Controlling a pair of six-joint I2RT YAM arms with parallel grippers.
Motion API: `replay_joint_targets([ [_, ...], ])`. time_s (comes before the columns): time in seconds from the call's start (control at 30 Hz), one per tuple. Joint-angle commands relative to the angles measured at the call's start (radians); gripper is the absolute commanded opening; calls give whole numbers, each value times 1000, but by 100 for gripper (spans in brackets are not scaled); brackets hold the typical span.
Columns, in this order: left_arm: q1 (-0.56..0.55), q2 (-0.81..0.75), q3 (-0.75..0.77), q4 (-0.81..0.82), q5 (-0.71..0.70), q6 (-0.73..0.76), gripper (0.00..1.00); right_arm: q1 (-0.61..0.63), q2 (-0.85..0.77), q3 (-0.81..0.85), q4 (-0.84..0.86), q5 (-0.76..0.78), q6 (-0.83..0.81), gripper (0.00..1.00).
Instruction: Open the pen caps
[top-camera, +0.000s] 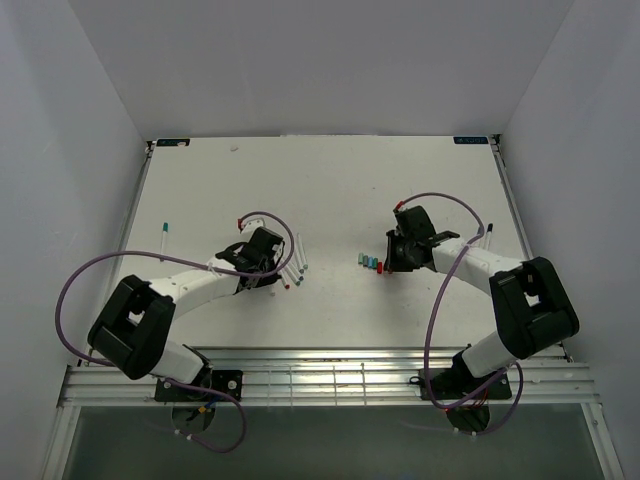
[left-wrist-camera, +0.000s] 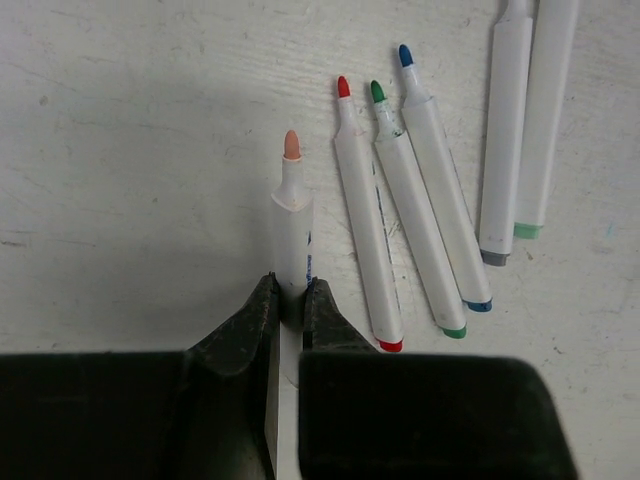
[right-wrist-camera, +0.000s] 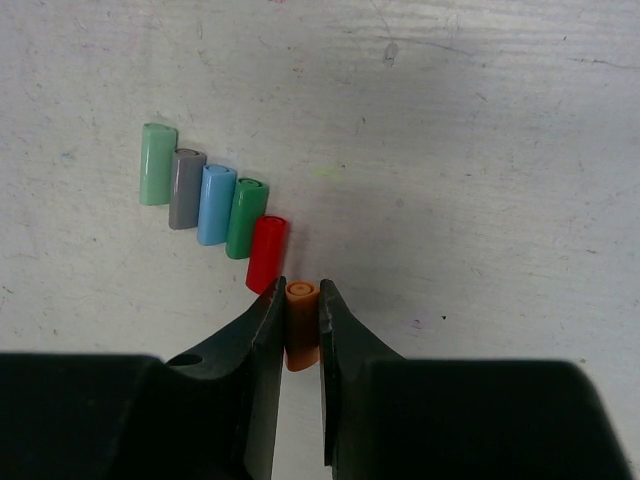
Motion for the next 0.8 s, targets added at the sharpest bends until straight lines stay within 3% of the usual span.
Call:
replay_joint_targets([
  [0.0,11,9,30,32,9,22,15,-4,6,-20,58,-9,-5,19],
  [0.37,22,20,32,42,11,25,38,-6,22,-55,106,-57,12,24],
  [0.77,29,9,30,55,45,29,48,-10,22,-45,120,-66,15,37],
])
